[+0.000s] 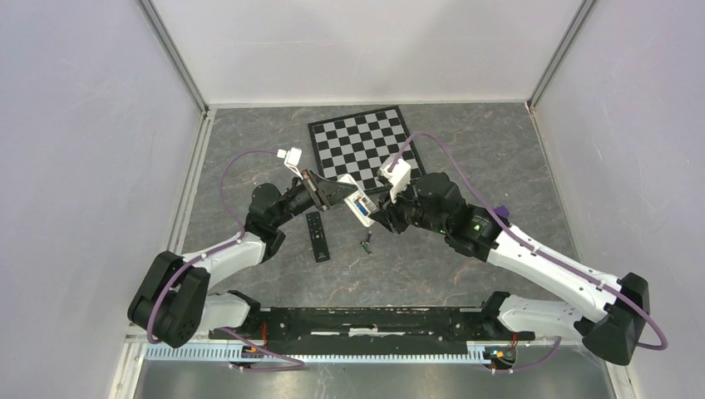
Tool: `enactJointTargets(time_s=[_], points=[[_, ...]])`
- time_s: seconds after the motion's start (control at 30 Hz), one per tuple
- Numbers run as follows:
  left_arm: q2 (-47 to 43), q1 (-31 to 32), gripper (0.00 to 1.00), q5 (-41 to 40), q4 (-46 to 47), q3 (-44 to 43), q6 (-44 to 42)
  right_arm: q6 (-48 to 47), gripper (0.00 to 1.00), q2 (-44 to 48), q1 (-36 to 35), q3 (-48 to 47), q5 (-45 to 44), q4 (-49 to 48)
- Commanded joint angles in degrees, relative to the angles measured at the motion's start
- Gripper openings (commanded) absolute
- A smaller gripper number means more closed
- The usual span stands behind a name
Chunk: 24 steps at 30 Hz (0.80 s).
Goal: Load the batteries into the remote control
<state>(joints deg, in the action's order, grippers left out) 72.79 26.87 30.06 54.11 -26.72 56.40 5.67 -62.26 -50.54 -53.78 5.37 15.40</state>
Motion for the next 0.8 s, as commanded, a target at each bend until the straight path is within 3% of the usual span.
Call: enactJointTargets(time_s=[0.0,0.3,0.77], points=[[-2.7,0.3,0.02,-0.9,1.6,-0.7,1.8,-0.3,0.22,-1.9,-1.8,-3.6,-4.3,0.3],[-3.3,0.3,0.02,-0.7,-0.9,-1.4,3.0,-0.6,0.22,-4.6,-5.2,-6.5,-11.5,2.1],[-3.7,0.3,0.02,-0.7,-3.3,-2.3,5.8,-1.3,0.23,-6.6,-6.1,-7.1,-11.7,2.9]])
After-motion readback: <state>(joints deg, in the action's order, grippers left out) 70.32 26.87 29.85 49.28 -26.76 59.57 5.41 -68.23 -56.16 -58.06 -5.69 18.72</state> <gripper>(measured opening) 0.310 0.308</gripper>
